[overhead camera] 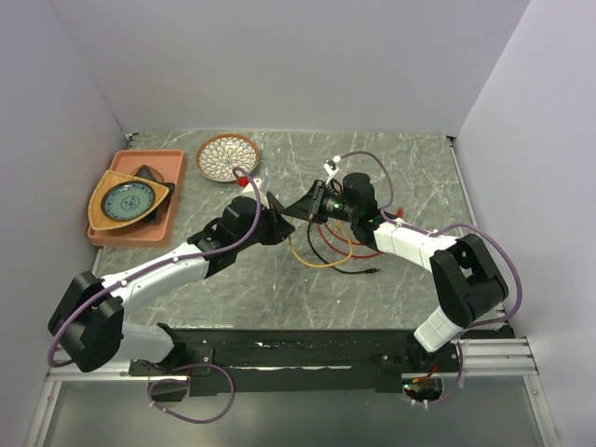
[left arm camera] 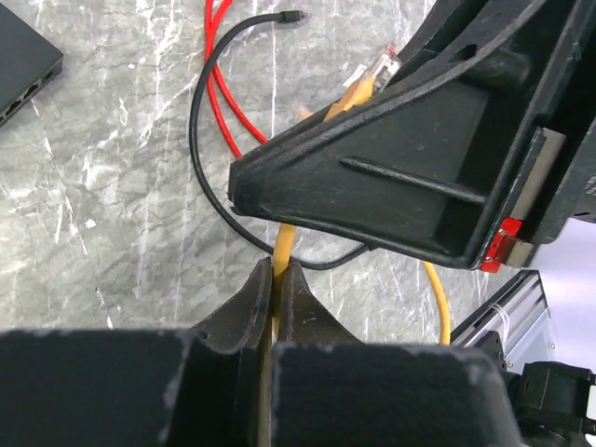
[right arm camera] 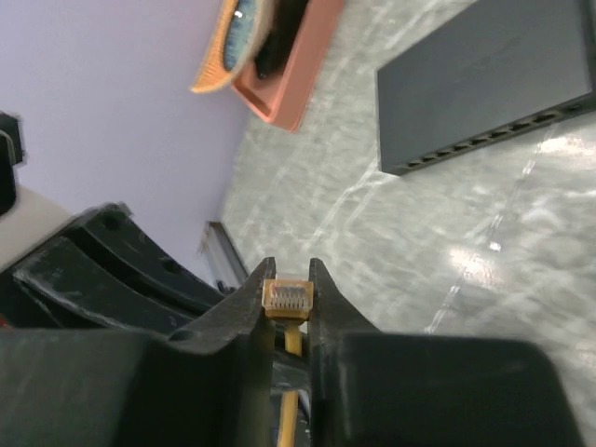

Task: Insert the plug into the switch port

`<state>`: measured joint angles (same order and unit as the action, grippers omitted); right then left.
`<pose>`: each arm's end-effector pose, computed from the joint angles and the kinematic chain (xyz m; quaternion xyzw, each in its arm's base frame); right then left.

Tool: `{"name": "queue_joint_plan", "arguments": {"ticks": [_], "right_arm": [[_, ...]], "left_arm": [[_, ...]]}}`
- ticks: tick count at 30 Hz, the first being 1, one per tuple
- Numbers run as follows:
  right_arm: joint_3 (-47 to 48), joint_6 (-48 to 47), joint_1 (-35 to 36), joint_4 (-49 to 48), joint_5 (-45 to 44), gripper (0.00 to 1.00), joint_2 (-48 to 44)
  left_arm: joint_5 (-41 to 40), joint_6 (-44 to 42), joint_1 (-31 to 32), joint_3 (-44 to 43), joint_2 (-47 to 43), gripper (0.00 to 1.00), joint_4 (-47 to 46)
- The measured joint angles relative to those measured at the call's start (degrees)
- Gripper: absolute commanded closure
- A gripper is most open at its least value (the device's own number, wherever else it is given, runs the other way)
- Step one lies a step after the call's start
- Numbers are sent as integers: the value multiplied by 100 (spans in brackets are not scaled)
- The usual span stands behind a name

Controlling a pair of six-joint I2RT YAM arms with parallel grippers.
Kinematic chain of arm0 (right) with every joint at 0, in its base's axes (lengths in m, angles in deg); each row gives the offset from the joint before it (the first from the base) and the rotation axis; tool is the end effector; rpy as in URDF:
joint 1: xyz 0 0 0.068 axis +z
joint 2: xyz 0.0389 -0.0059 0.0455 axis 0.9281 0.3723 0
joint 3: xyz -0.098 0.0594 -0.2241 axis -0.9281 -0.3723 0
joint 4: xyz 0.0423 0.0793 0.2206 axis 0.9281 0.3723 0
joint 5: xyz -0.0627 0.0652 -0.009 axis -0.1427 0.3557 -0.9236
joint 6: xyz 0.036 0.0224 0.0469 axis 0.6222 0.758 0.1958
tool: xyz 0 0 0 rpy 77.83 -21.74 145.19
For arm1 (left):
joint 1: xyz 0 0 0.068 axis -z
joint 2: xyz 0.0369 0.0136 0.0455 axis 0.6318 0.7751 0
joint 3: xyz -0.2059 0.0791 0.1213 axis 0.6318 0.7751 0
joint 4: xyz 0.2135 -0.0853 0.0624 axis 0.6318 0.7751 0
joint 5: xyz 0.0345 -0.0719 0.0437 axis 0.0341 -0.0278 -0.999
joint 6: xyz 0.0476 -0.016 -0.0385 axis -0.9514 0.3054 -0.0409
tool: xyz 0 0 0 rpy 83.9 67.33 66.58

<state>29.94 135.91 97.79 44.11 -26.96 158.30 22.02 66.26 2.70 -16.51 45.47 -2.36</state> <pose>0.2846 0.1918 0.2342 -0.0425 0.7795 0.5399 0.3148 0.2181 -0.1965 0.2463 -0.0035 0.8391 -0.3698 0.3989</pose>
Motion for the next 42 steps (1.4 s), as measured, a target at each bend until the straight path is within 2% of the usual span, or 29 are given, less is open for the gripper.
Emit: {"name": "queue_joint_plan", "arguments": {"ticks": [3, 4, 5, 8, 9, 13, 16, 19, 22, 24, 28, 33, 38, 42], "right_arm": [[11, 28, 9, -92, 42, 100, 74], [22, -2, 9, -70, 72, 100, 92], [46, -55, 9, -4, 90, 100, 98], [245, -527, 22, 439, 144, 100, 98], [323, -782, 20, 664, 140, 100, 90], [481, -1906, 11, 1569, 160, 100, -44], [483, -2855, 9, 2260, 409, 100, -308], [516, -3722, 9, 2828, 1034, 100, -568], [743, -4417, 9, 3456, 1847, 100, -658], [901, -4712, 9, 3740, 2330, 100, -660], [1032, -4986, 9, 3993, 3115, 100, -715], [1043, -5093, 9, 4120, 3528, 100, -769], [1143, -5075, 20, 4273, 3222, 100, -649], [1598, -5069, 144, 4520, 2347, 100, 31]], "left_arm": [[-57, 17, 0, 24, -57, 96, 26], [-103, 28, 4, 33, -87, 89, 72], [-162, 44, 7, 35, -114, 49, 125], [-319, -9, 22, 35, -214, 6, 306], [-396, -22, 20, 35, -284, 1, 376], [-699, -195, -52, -9, -776, 1, 730], [-627, -343, -291, -153, -1158, 1, 846], [-79, -476, -782, -306, -1360, 4, 765], [920, -673, -1274, -374, -1335, 9, 540], [1558, -809, -1370, -387, -1213, 14, 426], [2771, -927, -1357, -365, -922, 18, 175], [3606, -896, -1357, -219, -931, 23, -264], [3744, -929, -1355, -199, -938, 22, -345], [3348, -973, -1357, -195, -977, 21, -118]]}}
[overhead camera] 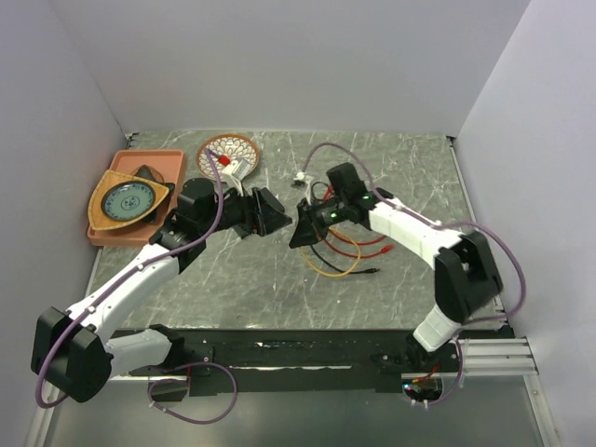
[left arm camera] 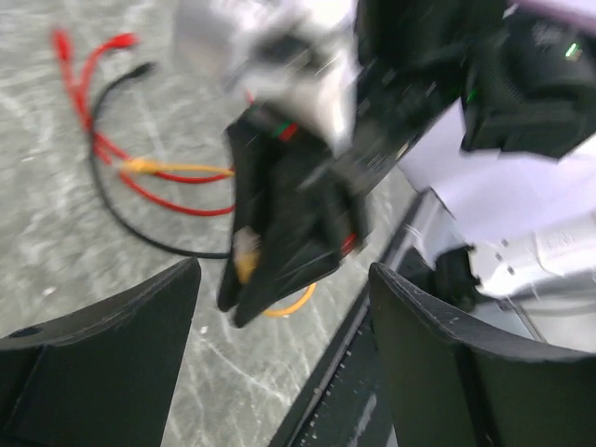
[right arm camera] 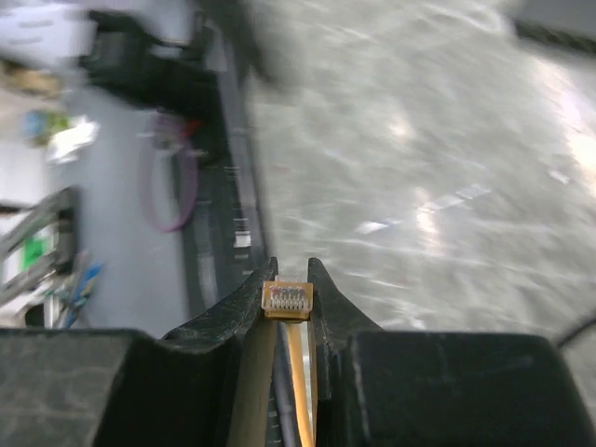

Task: Insert the plug into the switch port

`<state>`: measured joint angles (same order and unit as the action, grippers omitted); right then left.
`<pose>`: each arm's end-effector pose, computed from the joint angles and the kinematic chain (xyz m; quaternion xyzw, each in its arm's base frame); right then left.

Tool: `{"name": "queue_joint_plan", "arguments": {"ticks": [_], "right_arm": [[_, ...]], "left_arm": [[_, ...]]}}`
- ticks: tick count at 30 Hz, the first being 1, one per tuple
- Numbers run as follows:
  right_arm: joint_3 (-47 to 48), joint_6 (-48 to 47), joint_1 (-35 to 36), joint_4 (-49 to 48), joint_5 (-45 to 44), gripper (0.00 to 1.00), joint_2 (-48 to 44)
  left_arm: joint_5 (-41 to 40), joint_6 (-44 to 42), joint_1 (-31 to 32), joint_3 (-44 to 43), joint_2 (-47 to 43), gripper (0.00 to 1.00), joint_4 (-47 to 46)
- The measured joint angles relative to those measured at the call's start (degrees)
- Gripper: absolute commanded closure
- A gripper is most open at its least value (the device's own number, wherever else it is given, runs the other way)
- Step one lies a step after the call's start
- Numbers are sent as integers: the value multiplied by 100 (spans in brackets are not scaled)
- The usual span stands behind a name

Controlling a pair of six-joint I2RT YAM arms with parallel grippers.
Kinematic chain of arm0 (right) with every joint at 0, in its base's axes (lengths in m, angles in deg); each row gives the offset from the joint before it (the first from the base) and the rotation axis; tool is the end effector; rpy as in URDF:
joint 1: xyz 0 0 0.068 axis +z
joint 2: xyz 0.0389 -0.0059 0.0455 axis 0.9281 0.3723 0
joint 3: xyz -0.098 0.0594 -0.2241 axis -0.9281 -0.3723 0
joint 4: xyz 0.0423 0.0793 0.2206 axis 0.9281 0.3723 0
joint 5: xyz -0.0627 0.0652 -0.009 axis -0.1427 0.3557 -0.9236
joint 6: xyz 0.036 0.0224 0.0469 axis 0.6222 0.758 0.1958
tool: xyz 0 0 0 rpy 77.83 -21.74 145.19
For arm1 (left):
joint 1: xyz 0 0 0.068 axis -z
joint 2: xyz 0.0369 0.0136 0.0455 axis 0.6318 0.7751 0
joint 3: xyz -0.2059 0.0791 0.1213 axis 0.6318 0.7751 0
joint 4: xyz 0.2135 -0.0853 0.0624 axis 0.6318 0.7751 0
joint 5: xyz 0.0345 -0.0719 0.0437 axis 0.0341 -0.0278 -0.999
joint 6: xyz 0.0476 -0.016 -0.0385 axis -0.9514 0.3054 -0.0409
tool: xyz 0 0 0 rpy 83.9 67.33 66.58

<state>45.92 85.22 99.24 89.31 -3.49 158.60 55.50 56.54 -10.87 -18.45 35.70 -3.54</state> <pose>0.2546 0.2004 0.2528 -0.4069 0.7291 0.5030 0.2232 0.2165 -0.1477 0.3066 0.1555 0.7458 -0.5047 0.4061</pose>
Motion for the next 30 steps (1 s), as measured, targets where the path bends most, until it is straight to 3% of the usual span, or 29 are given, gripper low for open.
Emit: {"name": "queue_joint_plan", "arguments": {"ticks": [3, 4, 9, 10, 13, 23, 30], "right_arm": [[66, -33, 225, 138, -748, 98, 522], [66, -44, 337, 219, -988, 84, 664], [66, -55, 988, 472, -1818, 49, 1056], [66, -42, 1086, 496, -1923, 36, 1071], [63, 26, 1187, 450, -2186, 23, 1062], [-157, 225, 1252, 275, -3104, 25, 852], [-160, 726, 1814, 243, -3884, 45, 975]], "left_arm": [[-525, -4, 0, 68, -136, 20, 214], [-658, -7, 0, 96, -192, 20, 267], [-1569, -4, 0, 205, -496, 19, 682], [-1729, -4, -4, 210, -525, 19, 754], [-2087, -7, -20, 264, -570, 19, 901], [-2450, 24, -66, 555, -597, 19, 1093], [-2664, 61, -87, 555, -608, 19, 1268]]}}
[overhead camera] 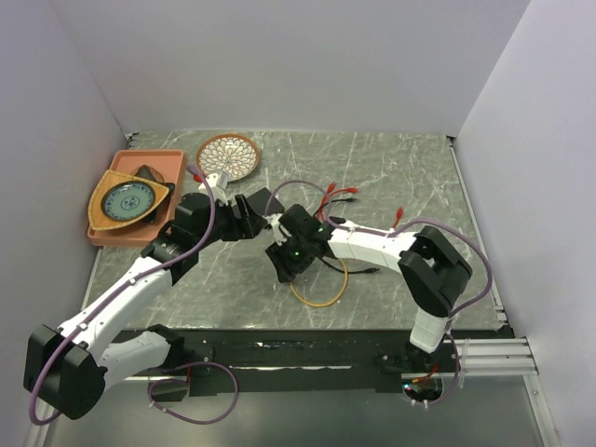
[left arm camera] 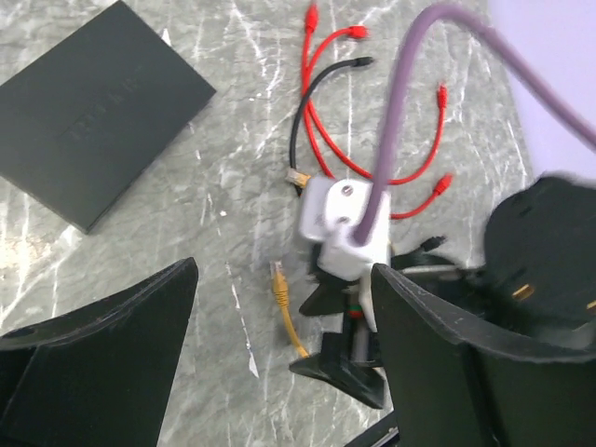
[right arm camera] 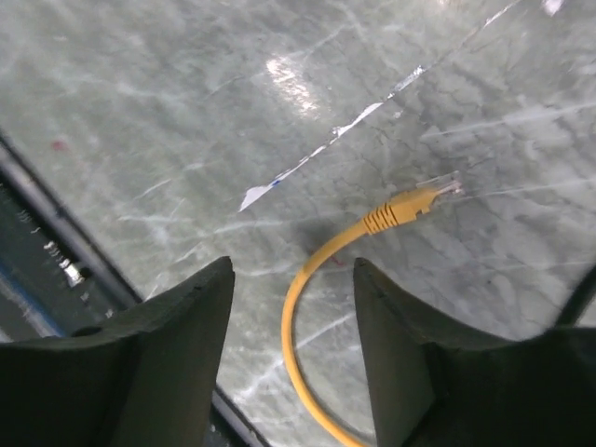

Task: Insert the plug into the switch port

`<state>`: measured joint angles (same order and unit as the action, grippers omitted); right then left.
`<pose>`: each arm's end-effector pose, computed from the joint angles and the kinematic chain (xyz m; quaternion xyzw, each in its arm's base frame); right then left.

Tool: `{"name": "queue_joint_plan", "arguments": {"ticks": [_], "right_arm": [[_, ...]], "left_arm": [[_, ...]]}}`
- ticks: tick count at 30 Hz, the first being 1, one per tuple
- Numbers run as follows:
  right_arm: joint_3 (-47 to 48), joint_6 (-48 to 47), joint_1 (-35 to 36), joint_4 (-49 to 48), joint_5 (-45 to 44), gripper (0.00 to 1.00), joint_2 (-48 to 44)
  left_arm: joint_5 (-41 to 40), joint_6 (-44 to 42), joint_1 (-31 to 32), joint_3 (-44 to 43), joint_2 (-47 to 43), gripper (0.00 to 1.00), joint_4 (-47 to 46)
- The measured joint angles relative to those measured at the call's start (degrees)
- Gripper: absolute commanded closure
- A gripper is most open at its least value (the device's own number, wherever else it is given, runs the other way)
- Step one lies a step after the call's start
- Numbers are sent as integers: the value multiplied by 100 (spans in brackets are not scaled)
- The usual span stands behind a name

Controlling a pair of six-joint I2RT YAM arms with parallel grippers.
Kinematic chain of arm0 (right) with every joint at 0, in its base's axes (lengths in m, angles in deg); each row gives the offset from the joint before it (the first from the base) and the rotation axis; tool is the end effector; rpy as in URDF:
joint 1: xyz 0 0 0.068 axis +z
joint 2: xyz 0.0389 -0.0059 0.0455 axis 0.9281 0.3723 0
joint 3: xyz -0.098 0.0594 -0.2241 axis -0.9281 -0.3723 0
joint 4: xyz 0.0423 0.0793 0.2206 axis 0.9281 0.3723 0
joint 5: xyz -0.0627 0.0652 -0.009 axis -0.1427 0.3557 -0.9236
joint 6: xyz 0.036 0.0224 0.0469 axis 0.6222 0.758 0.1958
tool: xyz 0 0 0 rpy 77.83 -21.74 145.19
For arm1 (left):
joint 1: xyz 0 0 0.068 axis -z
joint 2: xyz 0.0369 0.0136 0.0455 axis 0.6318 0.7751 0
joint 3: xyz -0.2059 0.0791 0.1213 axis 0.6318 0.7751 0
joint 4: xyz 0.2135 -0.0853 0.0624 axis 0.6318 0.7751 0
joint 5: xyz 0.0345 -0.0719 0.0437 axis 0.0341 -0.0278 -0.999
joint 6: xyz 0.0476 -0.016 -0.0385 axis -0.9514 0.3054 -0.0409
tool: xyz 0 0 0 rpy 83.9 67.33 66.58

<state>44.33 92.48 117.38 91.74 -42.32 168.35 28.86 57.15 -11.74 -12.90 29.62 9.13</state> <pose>0.2132 0.2689 0.1735 -0.3953 0.8664 0.2494 0.1757 0.2083 -0.1154 0.2707 -0.0095 0.8344 -0.3257 0.4444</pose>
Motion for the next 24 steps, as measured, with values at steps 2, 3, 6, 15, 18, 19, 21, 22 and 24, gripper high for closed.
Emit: {"name": "queue_joint_plan", "arguments": {"ticks": [2, 3, 6, 15, 18, 19, 21, 22, 24], "right_arm": [[2, 162, 101, -7, -216, 49, 160], [2, 225, 133, 0, -306, 50, 232], [13, 485, 238, 7, -638, 53, 476], [57, 780, 304, -79, -1051, 100, 577], [57, 754, 310, -81, -1095, 100, 573], [50, 737, 315, -90, -1121, 100, 562], [4, 671, 343, -109, -1193, 100, 507], [-26, 616, 354, -118, -1246, 100, 468], [-96, 494, 367, -87, -1429, 100, 361]], "left_arm": [[-50, 2, -22, 0, 0, 19, 35], [-79, 2, -26, 0, -7, 19, 68], [-138, 7, -55, 20, -79, 19, 122], [-293, 31, -133, 31, -354, 19, 168], [-337, 46, -173, 55, -426, 20, 212], [-339, 48, -190, 74, -457, 20, 225], [-337, 48, -221, 109, -511, 20, 238], [-330, 48, -232, 122, -529, 20, 247], [-310, 50, -249, 140, -542, 21, 245]]}}
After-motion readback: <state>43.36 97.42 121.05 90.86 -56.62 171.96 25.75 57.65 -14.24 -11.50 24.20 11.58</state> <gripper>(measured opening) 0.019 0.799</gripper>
